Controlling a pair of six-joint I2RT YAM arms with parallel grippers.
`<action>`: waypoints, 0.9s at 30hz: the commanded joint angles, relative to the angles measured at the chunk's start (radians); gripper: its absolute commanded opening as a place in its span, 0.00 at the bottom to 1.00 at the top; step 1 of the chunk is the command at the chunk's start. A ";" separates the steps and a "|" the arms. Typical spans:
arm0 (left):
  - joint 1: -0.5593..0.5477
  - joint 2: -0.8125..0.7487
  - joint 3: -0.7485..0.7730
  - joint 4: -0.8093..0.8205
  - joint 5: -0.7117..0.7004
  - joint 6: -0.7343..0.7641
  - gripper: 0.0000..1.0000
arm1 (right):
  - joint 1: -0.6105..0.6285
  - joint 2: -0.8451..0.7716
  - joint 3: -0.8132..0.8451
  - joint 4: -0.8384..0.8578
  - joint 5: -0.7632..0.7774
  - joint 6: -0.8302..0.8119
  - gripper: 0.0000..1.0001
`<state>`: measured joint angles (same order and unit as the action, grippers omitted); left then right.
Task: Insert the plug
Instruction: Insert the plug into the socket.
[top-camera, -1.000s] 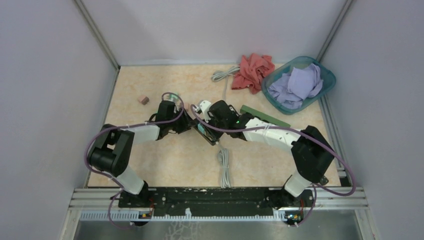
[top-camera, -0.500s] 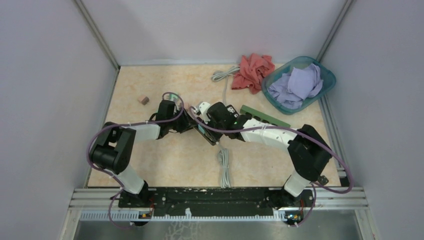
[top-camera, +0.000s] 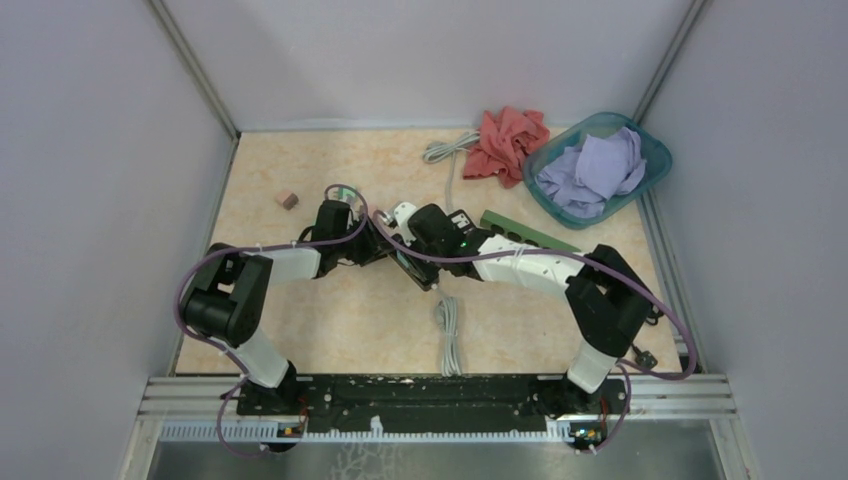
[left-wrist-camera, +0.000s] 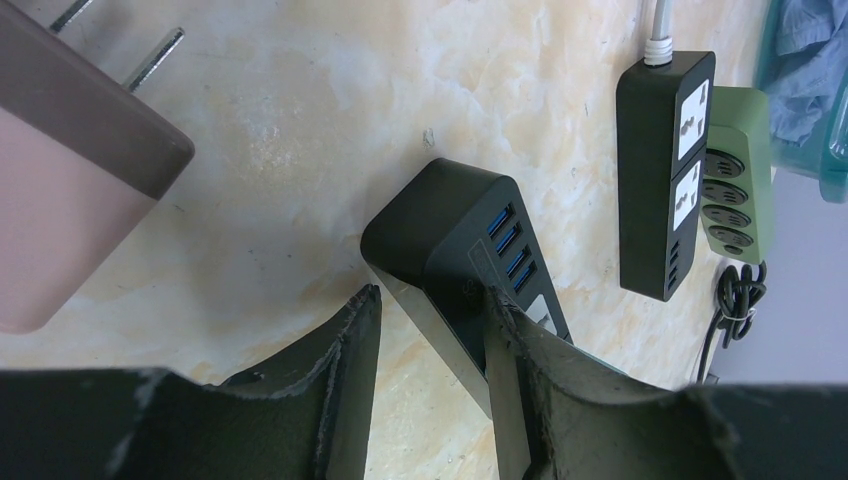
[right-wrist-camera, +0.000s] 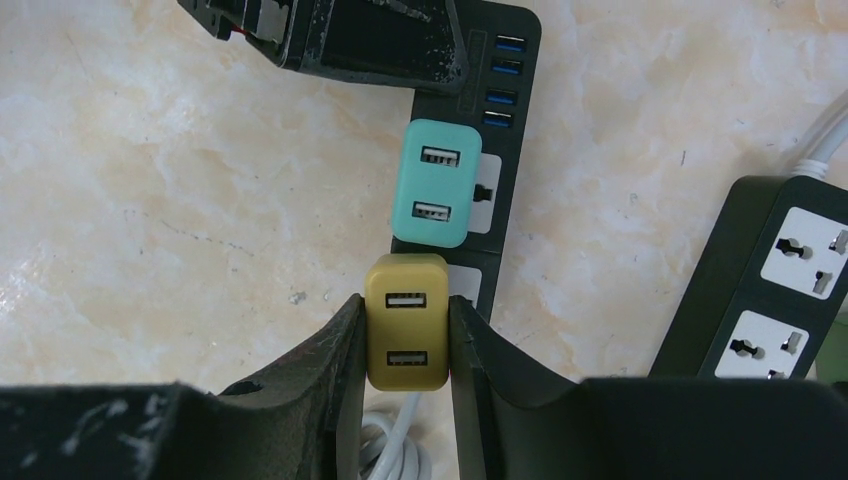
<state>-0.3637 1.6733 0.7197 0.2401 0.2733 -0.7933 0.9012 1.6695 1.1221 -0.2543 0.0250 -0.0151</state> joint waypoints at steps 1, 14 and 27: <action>0.003 0.026 -0.015 -0.021 0.001 0.004 0.47 | 0.021 0.040 0.030 -0.053 0.035 0.027 0.00; 0.003 0.025 -0.017 -0.022 0.000 -0.004 0.47 | 0.036 -0.004 -0.055 -0.005 0.045 0.140 0.00; 0.003 0.026 -0.020 -0.020 0.000 -0.004 0.47 | 0.042 0.025 -0.169 0.070 0.035 0.092 0.00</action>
<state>-0.3637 1.6737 0.7193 0.2420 0.2741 -0.8009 0.9195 1.6482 1.0199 -0.1226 0.0975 0.0875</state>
